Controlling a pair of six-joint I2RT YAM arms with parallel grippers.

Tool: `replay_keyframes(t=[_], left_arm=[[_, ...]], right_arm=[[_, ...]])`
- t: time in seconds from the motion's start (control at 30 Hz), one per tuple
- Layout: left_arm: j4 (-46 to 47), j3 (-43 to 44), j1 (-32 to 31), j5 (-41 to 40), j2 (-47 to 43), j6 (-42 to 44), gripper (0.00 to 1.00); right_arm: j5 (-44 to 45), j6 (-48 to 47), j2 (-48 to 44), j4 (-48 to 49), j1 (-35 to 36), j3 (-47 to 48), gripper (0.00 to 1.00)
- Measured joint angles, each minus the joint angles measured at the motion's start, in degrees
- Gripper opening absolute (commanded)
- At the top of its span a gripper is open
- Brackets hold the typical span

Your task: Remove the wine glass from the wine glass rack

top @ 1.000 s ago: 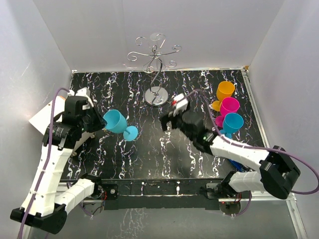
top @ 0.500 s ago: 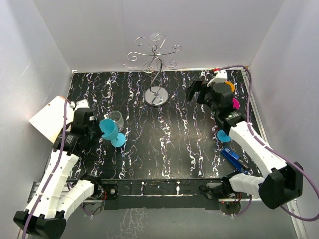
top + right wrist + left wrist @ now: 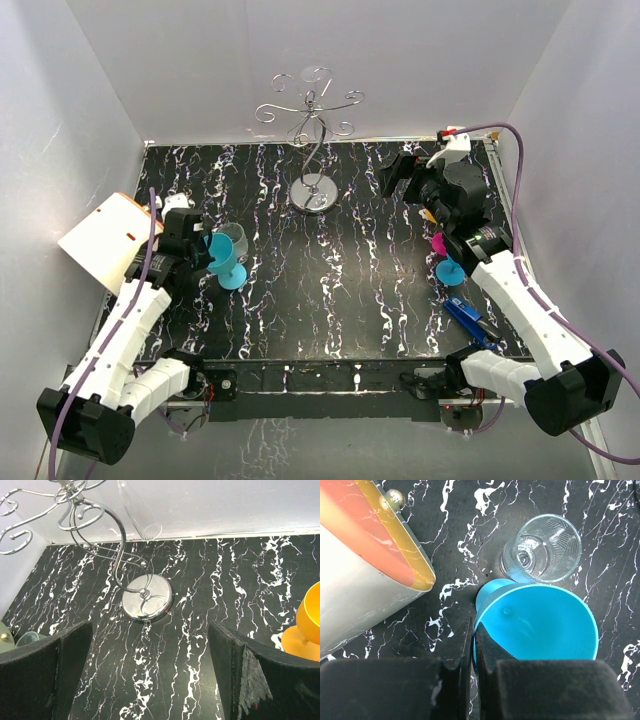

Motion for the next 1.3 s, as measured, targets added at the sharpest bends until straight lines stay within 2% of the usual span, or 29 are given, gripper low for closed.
replay_keyframes(t=[0.3,0.53,0.83,1.0,1.13,1.2,1.3], left_arm=[[0.0,-0.1,0.0,0.1,1.8,0.0,0.0],[0.0,-0.6,0.0,0.7,2.2,-0.4,0.13],[-1.4,-0.3,0.0,1.6,3.1,-0.7,0.41],[-4.4,3.3,0.0,3.3,2.2,-0.7,0.76],[-7.3,7.7,0.0,4.6,-1.0,-1.2,0.94],[-8.3,9.2,0.0,5.6,-2.6,-1.5,0.99],[-9.5,11.2,0.0,8.2,-5.6,-2.0,0.99]], right_arm=[[-0.7,0.0,0.0,-0.9,0.0,0.0,0.98],[-1.1,0.0,0.0,-1.1,-0.3,0.0,0.99],[-1.3,0.0,0.0,-2.1,-0.3,0.7,0.98],[-1.5,0.0,0.0,-2.5,-0.3,0.7,0.98],[-2.1,0.0,-1.1,-4.4,-0.3,0.6,0.98],[-2.6,0.1,-2.3,-4.6,-0.3,0.2,0.99],[-3.9,0.3,-4.9,-4.9,-0.3,-1.2,0.99]])
